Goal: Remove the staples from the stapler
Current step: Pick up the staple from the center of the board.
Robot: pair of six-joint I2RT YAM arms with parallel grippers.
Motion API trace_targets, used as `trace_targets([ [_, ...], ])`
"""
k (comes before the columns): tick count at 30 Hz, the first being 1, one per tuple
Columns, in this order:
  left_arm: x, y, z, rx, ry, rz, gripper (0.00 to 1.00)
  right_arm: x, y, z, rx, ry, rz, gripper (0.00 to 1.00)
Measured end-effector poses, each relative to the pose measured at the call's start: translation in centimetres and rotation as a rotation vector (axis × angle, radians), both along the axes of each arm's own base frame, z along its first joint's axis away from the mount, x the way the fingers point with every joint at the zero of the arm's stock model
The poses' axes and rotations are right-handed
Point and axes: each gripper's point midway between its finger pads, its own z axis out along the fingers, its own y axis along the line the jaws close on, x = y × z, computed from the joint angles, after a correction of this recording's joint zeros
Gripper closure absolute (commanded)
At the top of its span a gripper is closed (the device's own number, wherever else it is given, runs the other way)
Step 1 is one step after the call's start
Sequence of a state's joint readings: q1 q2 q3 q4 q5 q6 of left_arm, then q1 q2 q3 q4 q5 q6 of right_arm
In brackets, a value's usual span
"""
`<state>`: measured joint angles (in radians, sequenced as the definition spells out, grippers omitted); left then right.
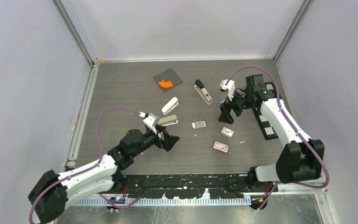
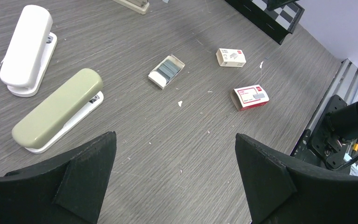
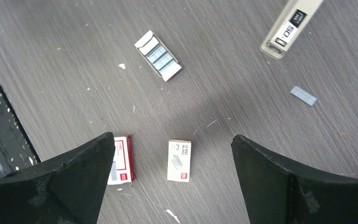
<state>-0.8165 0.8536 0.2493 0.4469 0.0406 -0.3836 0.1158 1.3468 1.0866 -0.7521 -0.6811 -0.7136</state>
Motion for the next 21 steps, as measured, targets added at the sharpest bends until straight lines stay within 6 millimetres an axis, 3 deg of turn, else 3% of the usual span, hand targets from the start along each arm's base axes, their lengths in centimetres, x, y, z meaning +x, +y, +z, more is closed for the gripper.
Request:
trace_targets([
  [9, -0.7, 1.3, 0.3, 0.013, 0.005, 0.019, 0.00, -0.3, 0.3, -0.5, -0.064, -0.015, 0.324, 0.00],
  [21, -0.1, 2.0, -2.9, 0.120, 0.061, 0.063, 0.00, 3.5, -2.7, -4.2, -0.298, -0.091, 0.568, 0.00],
])
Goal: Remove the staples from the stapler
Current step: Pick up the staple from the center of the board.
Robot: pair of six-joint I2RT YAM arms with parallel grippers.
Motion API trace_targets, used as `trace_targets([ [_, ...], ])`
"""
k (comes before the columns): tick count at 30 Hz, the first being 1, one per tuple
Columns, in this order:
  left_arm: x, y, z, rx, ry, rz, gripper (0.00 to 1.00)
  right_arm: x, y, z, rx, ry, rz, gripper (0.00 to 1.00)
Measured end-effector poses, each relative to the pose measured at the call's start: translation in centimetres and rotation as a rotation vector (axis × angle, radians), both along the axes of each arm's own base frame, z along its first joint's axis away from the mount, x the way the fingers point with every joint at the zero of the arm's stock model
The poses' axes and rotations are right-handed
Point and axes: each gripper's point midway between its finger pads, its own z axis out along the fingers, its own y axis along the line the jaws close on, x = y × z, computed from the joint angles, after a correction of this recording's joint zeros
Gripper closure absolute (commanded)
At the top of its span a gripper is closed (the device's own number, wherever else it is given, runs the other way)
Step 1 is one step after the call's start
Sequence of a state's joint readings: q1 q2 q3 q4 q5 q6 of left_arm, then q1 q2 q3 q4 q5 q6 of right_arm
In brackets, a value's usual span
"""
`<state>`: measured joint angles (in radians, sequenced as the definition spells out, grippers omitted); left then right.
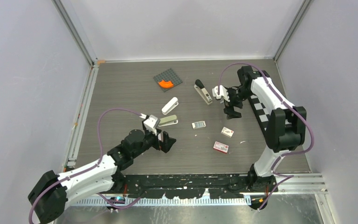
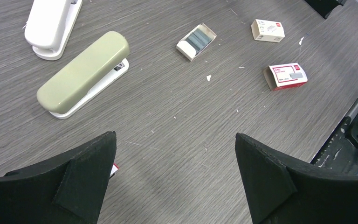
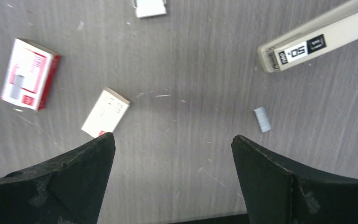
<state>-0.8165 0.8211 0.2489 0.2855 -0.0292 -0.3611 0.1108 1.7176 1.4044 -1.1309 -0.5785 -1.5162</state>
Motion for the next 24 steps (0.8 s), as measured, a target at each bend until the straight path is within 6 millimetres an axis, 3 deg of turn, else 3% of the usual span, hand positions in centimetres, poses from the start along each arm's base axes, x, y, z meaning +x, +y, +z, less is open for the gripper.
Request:
trace_targets([
  [4, 0.1, 0.1, -0.3, 0.012, -0.002, 0.007, 0.00, 2.3, -0.4, -0.9, -0.021, -0.027, 0.038, 0.00],
  [12, 0.3, 0.6, -0.5, 0.029, -0.021, 0.020, 0.00, 4.8, -1.2, -2.3, -0.030, -0.028, 0.100, 0.01],
  [24, 0.2, 1.6, 0.0, 0.003, -0.072, 0.049, 0.00, 6.0, -2.3, -2.8, -0.090, -0.009, 0.144, 0.02],
])
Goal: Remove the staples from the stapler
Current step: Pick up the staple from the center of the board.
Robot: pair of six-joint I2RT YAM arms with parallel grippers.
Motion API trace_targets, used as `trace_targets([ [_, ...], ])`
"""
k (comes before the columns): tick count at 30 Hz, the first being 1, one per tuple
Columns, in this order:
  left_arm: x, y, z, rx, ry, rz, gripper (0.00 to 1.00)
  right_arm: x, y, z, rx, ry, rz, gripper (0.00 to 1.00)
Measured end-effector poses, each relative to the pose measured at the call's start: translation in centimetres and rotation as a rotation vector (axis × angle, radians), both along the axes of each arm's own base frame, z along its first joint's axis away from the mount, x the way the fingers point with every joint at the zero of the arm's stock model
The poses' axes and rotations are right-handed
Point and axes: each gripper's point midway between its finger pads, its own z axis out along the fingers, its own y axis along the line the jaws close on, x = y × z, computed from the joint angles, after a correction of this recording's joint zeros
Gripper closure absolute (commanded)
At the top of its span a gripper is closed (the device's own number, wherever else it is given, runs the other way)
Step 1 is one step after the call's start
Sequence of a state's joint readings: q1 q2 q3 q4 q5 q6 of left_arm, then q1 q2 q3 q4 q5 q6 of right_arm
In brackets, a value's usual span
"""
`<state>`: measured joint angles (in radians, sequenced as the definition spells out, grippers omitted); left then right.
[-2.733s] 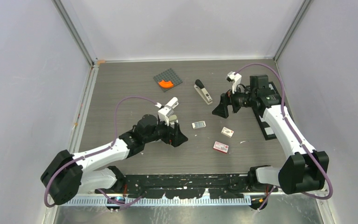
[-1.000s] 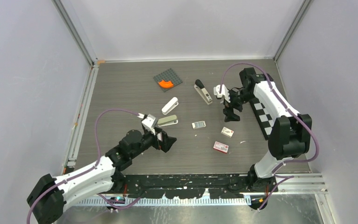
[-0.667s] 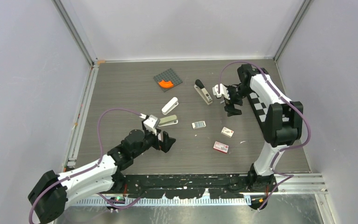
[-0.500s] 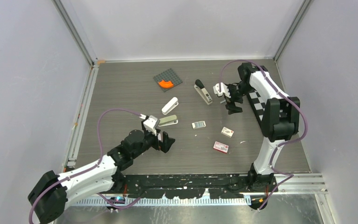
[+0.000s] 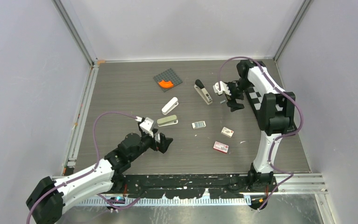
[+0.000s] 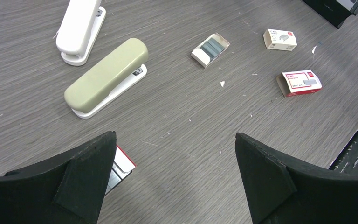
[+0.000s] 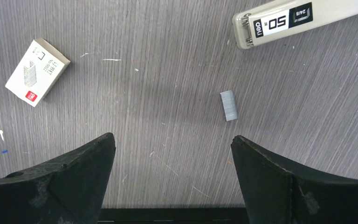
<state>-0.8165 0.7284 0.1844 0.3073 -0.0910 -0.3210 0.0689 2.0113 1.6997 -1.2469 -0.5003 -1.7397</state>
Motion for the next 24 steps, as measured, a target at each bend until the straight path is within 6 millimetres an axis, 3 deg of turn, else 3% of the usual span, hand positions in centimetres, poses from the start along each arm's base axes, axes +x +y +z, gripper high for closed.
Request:
trace_targets([
  [14, 0.3, 0.1, -0.1, 0.014, -0.012, 0.011, 0.00, 0.9, -1.1, -1.3, -0.069, 0.023, 0.016, 0.06],
  [24, 0.4, 0.2, -0.3, 0.020, -0.008, 0.018, 0.00, 1.4, -1.8, -1.1, -0.109, 0.030, 0.045, 0.10],
])
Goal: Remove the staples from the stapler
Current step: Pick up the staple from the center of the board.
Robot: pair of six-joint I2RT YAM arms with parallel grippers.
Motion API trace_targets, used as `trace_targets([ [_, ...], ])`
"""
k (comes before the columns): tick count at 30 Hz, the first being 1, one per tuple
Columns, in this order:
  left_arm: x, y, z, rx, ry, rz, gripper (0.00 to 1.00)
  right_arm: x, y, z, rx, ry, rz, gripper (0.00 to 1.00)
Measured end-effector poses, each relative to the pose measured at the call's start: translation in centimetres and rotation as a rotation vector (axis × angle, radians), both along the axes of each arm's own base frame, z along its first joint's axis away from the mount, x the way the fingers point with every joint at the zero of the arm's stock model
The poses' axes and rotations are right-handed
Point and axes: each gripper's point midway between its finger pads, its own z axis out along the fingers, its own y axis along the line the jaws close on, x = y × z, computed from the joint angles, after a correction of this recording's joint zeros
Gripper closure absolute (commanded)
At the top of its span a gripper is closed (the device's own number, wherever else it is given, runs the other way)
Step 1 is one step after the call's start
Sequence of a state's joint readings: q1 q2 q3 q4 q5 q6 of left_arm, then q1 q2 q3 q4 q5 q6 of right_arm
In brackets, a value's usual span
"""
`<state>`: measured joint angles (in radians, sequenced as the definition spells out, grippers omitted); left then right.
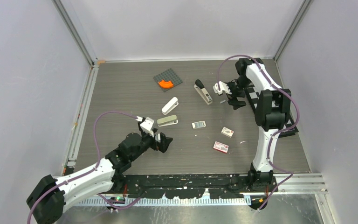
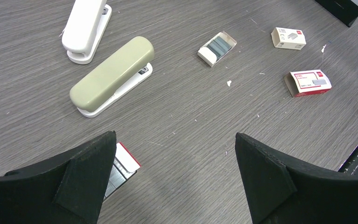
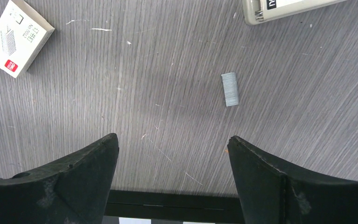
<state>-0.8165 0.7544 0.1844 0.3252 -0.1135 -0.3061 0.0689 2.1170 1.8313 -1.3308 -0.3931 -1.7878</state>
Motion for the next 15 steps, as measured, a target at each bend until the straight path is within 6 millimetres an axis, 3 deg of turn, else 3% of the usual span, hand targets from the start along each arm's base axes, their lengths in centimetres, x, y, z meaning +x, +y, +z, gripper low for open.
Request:
trace_targets([
  [15, 0.10, 0.09, 0.00, 0.001, -0.001, 0.007, 0.00, -0.07, -0.49, -0.24, -0.043, 0.006, 0.021, 0.13],
])
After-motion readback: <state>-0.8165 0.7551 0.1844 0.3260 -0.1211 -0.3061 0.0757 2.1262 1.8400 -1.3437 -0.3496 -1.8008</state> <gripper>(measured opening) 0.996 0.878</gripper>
